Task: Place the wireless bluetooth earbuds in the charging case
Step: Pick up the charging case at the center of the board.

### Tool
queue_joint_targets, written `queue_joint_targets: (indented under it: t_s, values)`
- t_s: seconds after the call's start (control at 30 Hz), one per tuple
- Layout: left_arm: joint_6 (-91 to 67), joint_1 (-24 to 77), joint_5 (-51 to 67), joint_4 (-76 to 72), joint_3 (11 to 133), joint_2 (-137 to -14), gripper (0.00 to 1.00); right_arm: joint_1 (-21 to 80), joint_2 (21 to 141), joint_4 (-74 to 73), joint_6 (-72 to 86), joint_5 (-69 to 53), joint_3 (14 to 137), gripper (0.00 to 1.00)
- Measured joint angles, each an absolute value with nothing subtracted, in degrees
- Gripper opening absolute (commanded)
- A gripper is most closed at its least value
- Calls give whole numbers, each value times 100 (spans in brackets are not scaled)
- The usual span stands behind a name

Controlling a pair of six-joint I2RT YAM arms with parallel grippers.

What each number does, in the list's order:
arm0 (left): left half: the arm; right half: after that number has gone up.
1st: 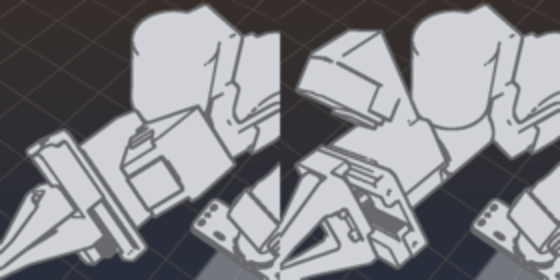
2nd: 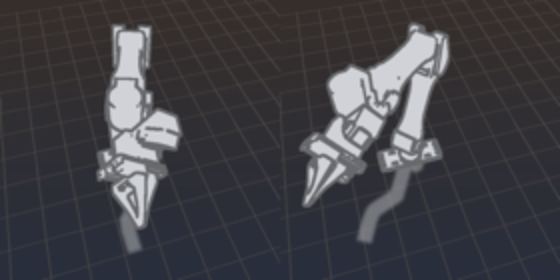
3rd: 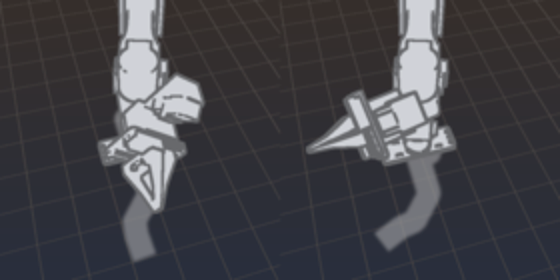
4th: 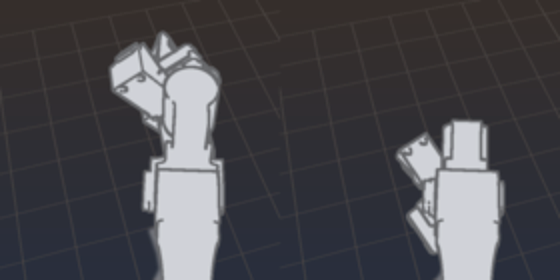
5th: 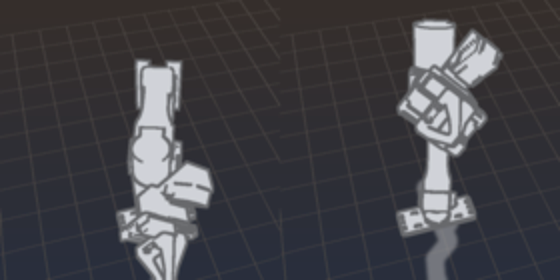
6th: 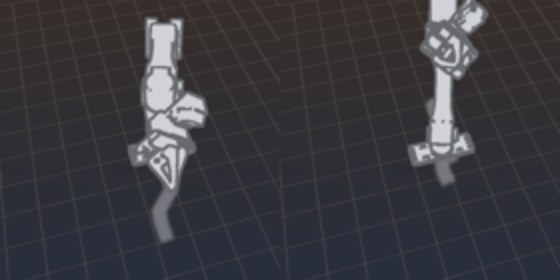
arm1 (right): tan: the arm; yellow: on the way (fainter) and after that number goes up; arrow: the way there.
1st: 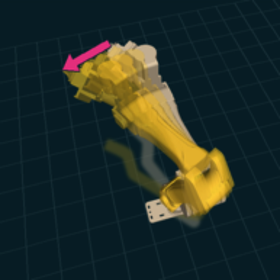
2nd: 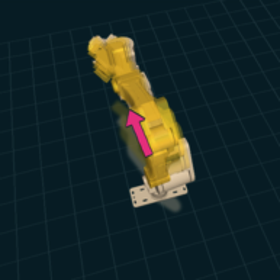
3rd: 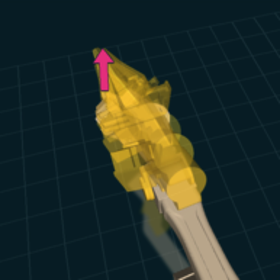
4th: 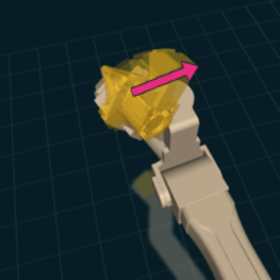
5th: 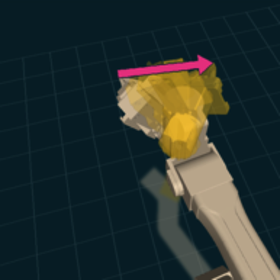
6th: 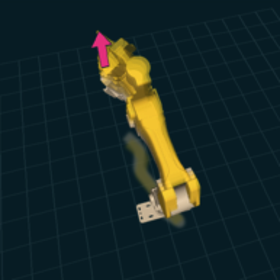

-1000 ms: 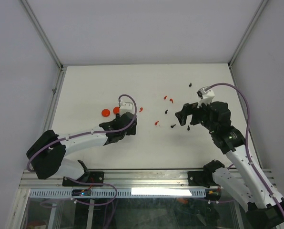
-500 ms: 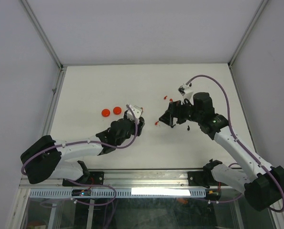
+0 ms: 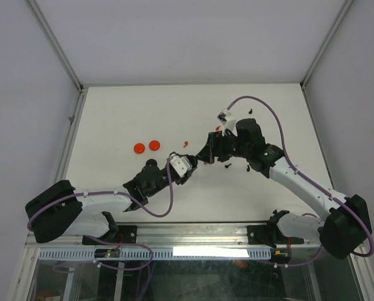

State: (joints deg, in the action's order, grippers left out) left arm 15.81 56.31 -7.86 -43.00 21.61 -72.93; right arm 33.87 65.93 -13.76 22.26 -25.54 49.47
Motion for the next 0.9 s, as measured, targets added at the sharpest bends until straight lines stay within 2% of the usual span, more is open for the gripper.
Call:
queue_joint_targets:
  t_s: [0.47, 0.67, 0.8, 0.9]
  values:
    - [1887, 5631, -333, -4821, 2082, -7273, 17, 3747, 7231, -954, 2274, -2456, 4950, 51]
    - [1887, 5631, -287, -4818, 2084, -7286, 22, 3813, 7317, -932, 2255, -2543, 4984, 26]
    - [1876, 5629, -296, -4851, 2084, -7286, 40, 3839, 7317, -1017, 2154, -2576, 5078, 13]
    - [1844, 5631, -296, -4823, 2084, -7249, 52, 3841, 7317, -1125, 1992, -2604, 5140, 8]
